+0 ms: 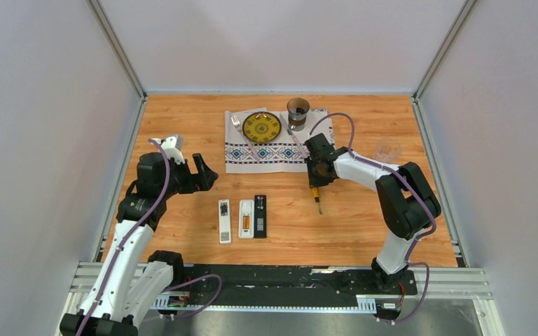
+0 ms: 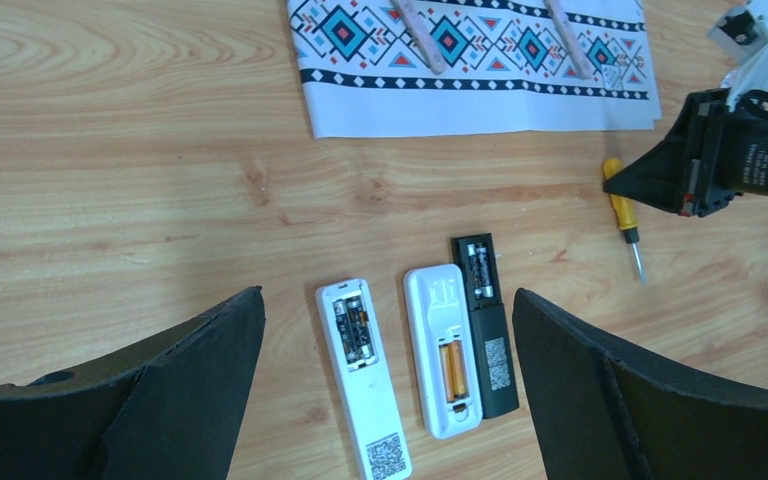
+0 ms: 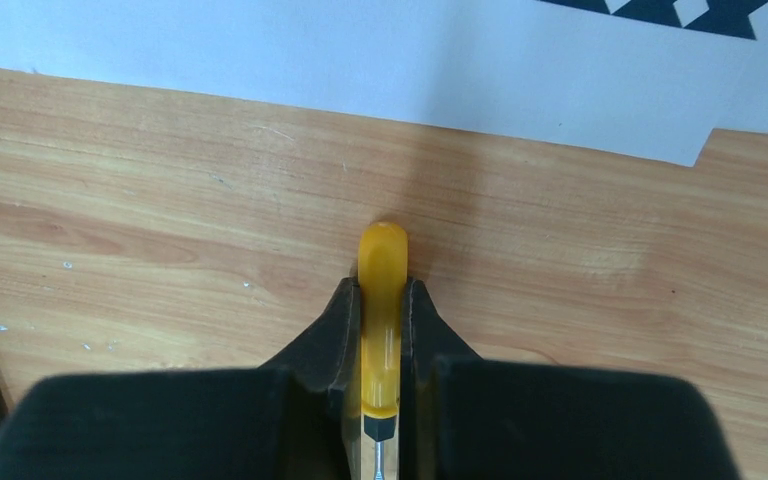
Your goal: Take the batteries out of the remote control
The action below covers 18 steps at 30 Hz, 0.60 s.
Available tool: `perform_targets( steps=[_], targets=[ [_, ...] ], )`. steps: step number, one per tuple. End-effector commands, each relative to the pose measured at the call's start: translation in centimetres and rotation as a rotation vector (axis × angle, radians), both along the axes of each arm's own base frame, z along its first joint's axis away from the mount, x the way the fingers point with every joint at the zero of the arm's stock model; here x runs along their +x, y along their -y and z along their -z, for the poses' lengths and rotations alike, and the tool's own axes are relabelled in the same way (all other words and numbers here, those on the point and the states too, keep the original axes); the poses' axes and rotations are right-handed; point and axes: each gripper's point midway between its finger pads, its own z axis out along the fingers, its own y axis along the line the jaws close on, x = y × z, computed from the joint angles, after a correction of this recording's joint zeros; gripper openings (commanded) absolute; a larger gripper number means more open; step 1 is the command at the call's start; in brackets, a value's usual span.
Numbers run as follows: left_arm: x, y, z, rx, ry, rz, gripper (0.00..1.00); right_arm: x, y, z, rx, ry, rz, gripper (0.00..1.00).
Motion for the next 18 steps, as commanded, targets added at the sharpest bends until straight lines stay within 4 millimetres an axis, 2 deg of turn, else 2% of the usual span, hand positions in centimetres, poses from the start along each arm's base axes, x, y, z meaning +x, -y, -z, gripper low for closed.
perform_targets(
  steps=[1,2,4,5,7,8,9,10,12,13,14,15,16,17,18],
  targets=[
    [-0.1,1.3,-3.3,-0.025,0.080,0.087,1.00,1.8,-1.9,-5.2,0.108,0.105,0.003,0.00],
    [-0.2,1.8,-3.6,-0.038,0.083,0.109,1.00,2.1,-2.1,-7.3,0.141,0.152,0.017,0.00],
    [-0.2,3.1,-4.2,-0.055,0.085,0.149,1.00,2.6,-2.4,-9.8,0.184,0.208,0.029,0.00],
    [-0.5,4.2,-4.3,-0.060,0.082,0.182,1.00,2.8,-2.3,-11.8,0.215,0.253,0.051,0.00],
    [0.0,5.8,-4.9,-0.089,0.079,0.212,1.00,2.8,-2.3,-13.8,0.247,0.297,0.072,0.00],
    [0.1,6.5,-5.1,-0.090,0.080,0.222,1.00,2.8,-2.1,-15.4,0.266,0.339,0.087,0.00],
    [-0.3,8.2,-5.7,-0.098,0.090,0.273,0.99,2.7,-1.9,-16.3,0.284,0.354,0.105,0.00],
    [0.2,9.5,-5.7,-0.107,0.084,0.292,0.99,2.5,-1.8,-16.8,0.296,0.363,0.116,0.00],
    [0.0,12.4,-6.5,-0.117,0.095,0.360,0.98,2.1,-1.7,-19.1,0.351,0.408,0.140,0.00],
    [0.6,13.9,-6.1,-0.121,0.079,0.385,0.98,1.5,-1.5,-20.1,0.375,0.427,0.147,0.00],
    [0.2,15.9,-7.0,-0.133,0.088,0.438,0.97,1.3,-1.4,-20.6,0.390,0.439,0.154,0.00],
    [0.2,17.1,-7.0,-0.136,0.083,0.464,0.96,1.1,-1.4,-21.1,0.406,0.449,0.159,0.00],
    [0.5,18.5,-6.2,-0.128,0.059,0.487,0.95,0.7,-1.1,-22.0,0.424,0.470,0.158,0.00],
    [-0.2,20.3,-6.9,-0.134,0.069,0.533,0.95,0.6,-1.1,-22.3,0.432,0.479,0.159,0.00],
    [0.0,21.3,-6.1,-0.124,0.047,0.548,0.95,0.3,-1.0,-22.7,0.440,0.488,0.159,0.00]
  ],
)
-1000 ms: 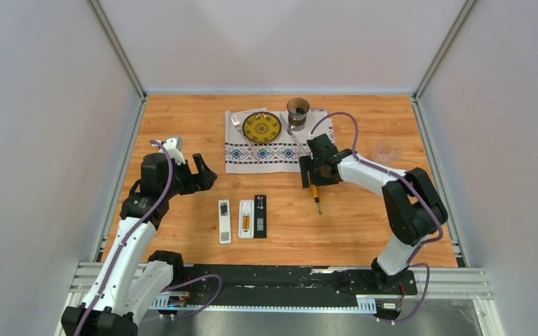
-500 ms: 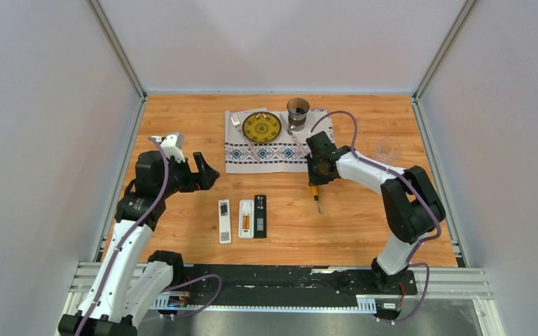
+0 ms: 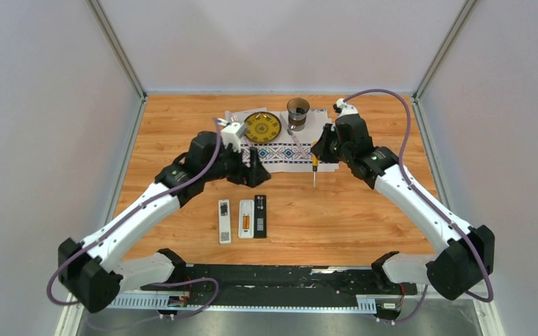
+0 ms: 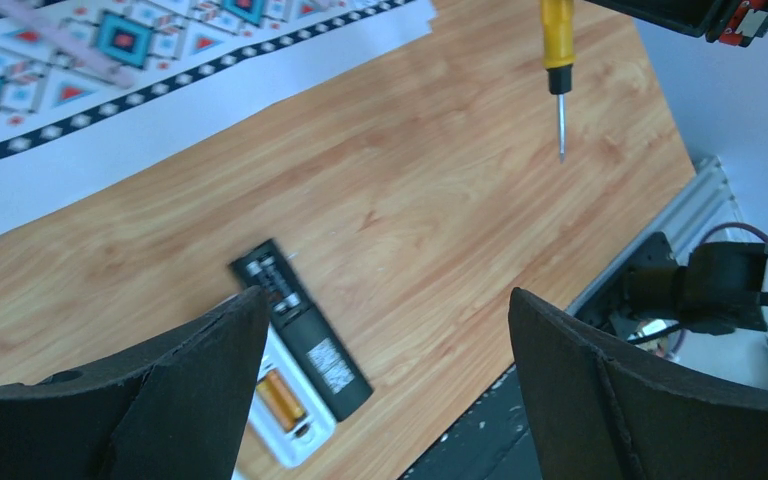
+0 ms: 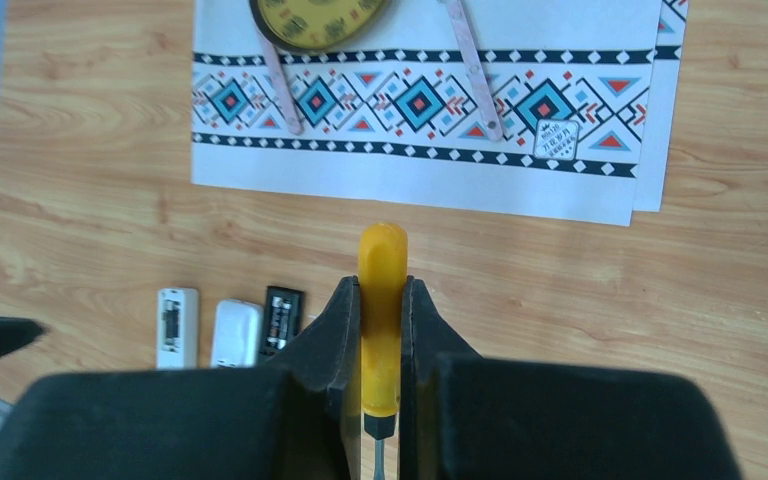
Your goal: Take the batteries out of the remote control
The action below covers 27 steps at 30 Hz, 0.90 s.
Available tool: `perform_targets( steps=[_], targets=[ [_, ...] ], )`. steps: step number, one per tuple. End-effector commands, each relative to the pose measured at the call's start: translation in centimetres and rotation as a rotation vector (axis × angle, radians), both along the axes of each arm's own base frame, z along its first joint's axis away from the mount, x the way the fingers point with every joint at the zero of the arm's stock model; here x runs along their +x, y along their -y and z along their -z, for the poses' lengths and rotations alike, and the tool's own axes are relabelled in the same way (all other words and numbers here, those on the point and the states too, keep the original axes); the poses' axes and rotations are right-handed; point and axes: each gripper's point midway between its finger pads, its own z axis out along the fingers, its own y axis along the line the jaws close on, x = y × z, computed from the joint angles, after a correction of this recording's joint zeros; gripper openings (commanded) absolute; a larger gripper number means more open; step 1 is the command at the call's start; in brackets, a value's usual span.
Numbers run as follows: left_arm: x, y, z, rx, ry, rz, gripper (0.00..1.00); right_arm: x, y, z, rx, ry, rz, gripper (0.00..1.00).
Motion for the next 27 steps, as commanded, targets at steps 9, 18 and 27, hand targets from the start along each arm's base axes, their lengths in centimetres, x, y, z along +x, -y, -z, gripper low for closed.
perform_targets(
  steps=[9,18,27],
  targets=[
    [-0.8,11.3,-4.1,-0.191,0.051,0.173,0.93,-1.3,1.2,-5.2,0.134,0.120,0.055,0.00],
    [-1.2,15.0,-4.0,-0.245,0.007,0.238,0.84,-2.4,0.9,-6.2,0.208,0.124,0.037,0.00],
    [-0.7,17.1,-3.4,-0.262,-0.004,0.276,0.37,-3.2,0.2,-6.7,0.261,0.116,0.001,0.00]
  ],
)
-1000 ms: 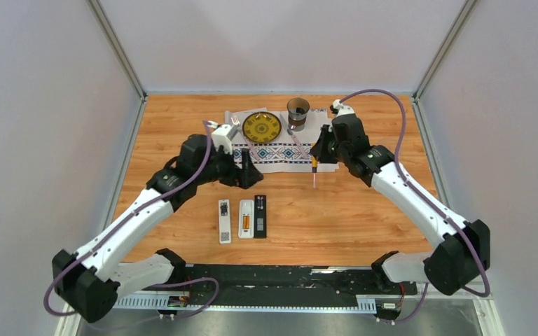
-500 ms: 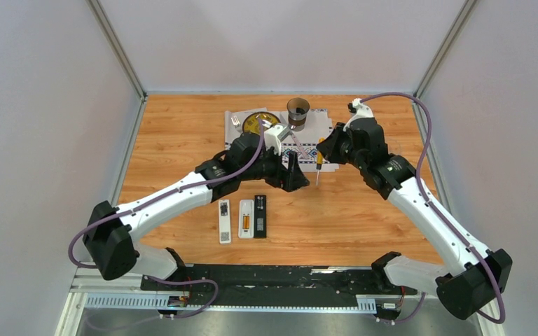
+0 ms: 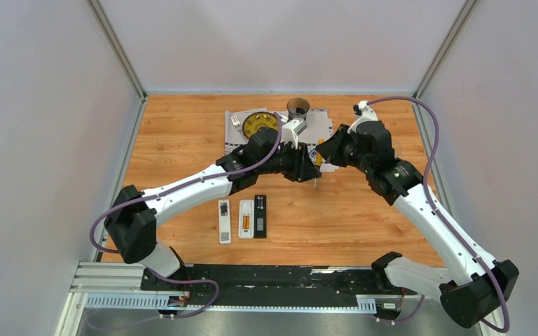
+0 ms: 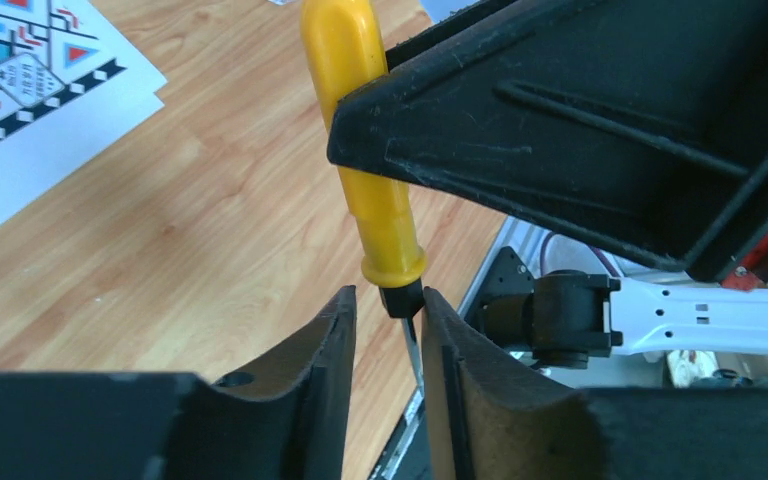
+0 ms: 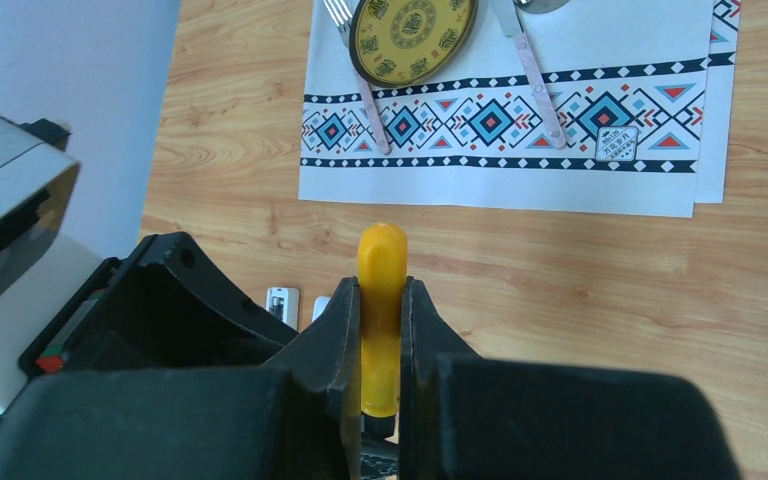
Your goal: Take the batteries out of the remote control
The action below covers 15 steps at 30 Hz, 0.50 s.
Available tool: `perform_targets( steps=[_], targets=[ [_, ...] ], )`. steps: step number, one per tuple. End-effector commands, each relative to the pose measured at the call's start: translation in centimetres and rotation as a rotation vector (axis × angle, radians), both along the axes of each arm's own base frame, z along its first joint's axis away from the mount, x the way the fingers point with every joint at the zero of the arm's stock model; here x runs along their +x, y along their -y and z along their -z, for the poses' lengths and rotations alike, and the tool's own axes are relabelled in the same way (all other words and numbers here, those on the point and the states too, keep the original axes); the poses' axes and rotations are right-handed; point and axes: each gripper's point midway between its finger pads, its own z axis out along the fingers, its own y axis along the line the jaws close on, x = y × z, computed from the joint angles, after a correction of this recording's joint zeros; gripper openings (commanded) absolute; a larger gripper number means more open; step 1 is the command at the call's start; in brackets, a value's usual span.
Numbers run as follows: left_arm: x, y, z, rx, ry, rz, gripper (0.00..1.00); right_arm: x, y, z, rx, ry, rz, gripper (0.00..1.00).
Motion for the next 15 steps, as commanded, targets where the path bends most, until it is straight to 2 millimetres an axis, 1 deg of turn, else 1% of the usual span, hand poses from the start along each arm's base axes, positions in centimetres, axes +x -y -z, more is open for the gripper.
perform_targets(
  steps=[1,2,4,5,6,8,9,10,11,12,14,15],
  targets=[
    [0.1,1.8,-2.4,-0.072,0.031,0.049,0.34,-0.2,-0.4,-1.8,0.071,0.050,-0.015,0.00],
    [0.0,1.9,-2.2,-0.069,0.027,0.055,0.28,-0.3,-0.5,-1.9,0.071,0.053,-0.017,0.00],
    [-0.1,2.0,-1.7,-0.063,0.016,0.063,0.20,-0.2,-0.4,-1.8,0.072,0.050,-0.013,0.00],
    [-0.1,2.0,-1.6,-0.062,0.013,0.062,0.08,-0.1,-0.4,-2.0,0.073,0.054,-0.012,0.00],
    [-0.1,1.9,-1.7,-0.062,0.016,0.063,0.01,0.0,-0.5,-2.1,0.074,0.056,-0.013,0.03],
    [0.0,1.5,-1.7,-0.049,0.024,0.052,0.00,0.0,-0.4,-2.1,0.066,0.058,-0.015,0.13],
    [0.0,1.1,-2.2,-0.043,0.047,0.046,0.00,0.0,-0.4,-2.6,0.068,0.071,-0.017,0.25],
    [0.3,0.5,-1.9,-0.015,0.049,0.019,0.00,0.0,-0.3,-2.7,0.062,0.077,-0.017,0.33],
    [0.4,0.1,-1.9,-0.001,0.057,0.005,0.00,0.0,-0.1,-2.8,0.052,0.086,-0.017,0.44],
    [0.4,-0.7,-2.3,0.019,0.075,-0.006,0.00,0.0,0.0,-3.4,0.051,0.104,-0.018,0.67],
    [0.9,-1.9,-2.6,0.036,0.097,-0.037,0.00,0.1,0.4,-4.0,0.044,0.129,-0.015,0.88],
    [0.6,-2.8,-3.3,0.043,0.114,-0.044,0.00,0.1,0.5,-4.5,0.041,0.144,-0.017,1.00]
  ],
)
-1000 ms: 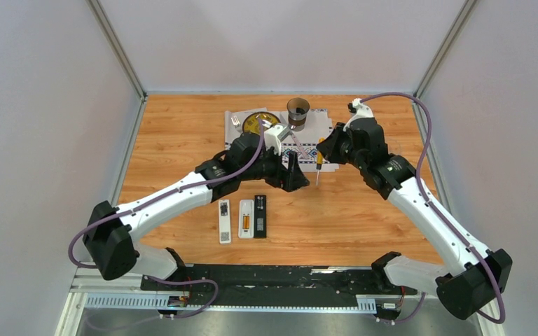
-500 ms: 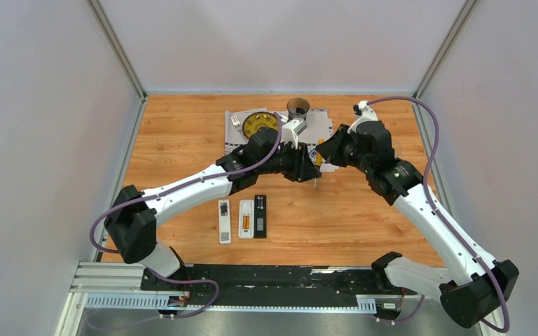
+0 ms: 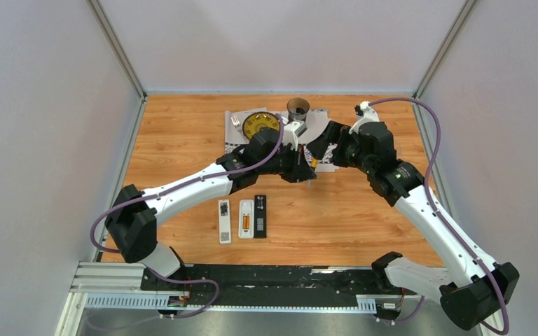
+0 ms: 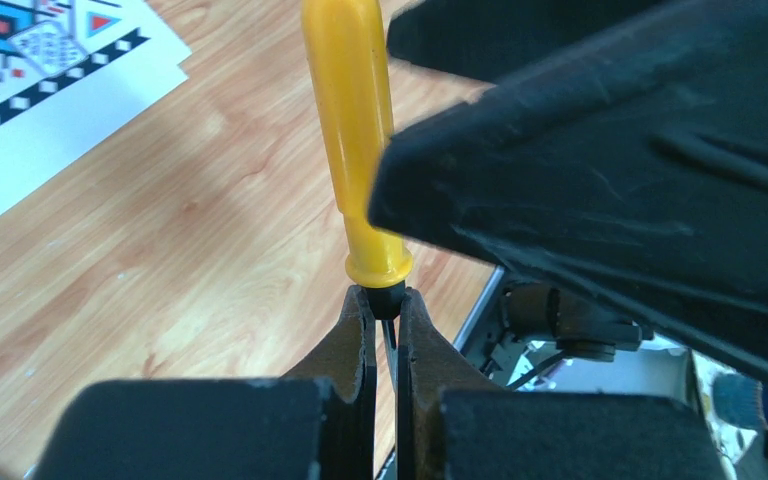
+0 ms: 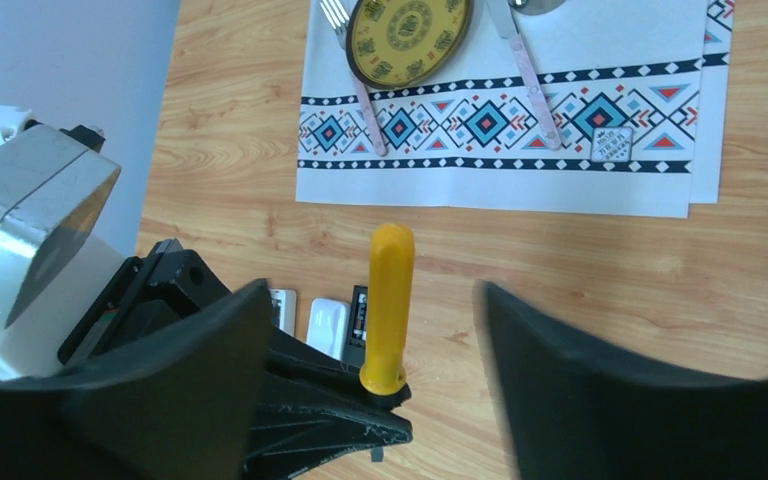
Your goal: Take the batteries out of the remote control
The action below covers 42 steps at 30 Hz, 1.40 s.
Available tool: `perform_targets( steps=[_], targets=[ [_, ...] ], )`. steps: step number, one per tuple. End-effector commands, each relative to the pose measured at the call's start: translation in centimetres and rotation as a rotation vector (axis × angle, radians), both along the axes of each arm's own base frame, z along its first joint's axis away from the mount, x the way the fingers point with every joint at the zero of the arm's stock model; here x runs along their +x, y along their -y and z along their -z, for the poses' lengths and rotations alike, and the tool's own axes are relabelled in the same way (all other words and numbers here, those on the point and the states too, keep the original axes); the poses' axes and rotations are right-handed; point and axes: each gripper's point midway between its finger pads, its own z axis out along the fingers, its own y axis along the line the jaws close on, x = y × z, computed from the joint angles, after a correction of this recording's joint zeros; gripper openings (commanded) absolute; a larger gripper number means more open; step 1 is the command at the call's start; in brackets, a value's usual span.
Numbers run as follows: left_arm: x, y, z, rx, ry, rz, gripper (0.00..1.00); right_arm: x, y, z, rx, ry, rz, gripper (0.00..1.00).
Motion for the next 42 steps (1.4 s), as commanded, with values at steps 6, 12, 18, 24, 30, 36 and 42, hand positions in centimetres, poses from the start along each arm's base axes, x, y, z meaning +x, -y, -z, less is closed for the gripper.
perform_targets(
  steps=[6,12,18,24,30,36,42],
  targets=[
    [-0.1,-7.2,-8.0,-0.024,0.219,-0.083,0.00,-1.5,-1.5,-9.6,0.098,0.295,-0.225,1.00],
    [-4.1,-9.8,-12.8,-0.099,0.389,0.041,0.00,-6.4,-5.5,-15.8,0.292,0.477,-0.595,1.00],
    [-8.3,-11.4,-16.8,-0.211,0.504,0.167,0.00,-10.8,-7.2,-20.4,0.493,0.568,-0.864,1.00],
    [-10.0,-11.4,-17.9,-0.282,0.531,0.237,0.00,-13.1,-8.9,-21.0,0.525,0.589,-0.995,0.90],
    [-10.4,-10.6,-17.6,-0.299,0.491,0.288,0.00,-13.0,-10.6,-20.6,0.531,0.538,-1.060,0.70],
    [-10.4,-10.7,-17.2,-0.291,0.478,0.282,0.00,-13.0,-10.9,-20.3,0.528,0.517,-1.076,0.35],
    [-10.0,-10.8,-16.8,-0.279,0.478,0.258,0.00,-13.0,-10.9,-19.6,0.515,0.503,-1.078,0.00]
  ],
)
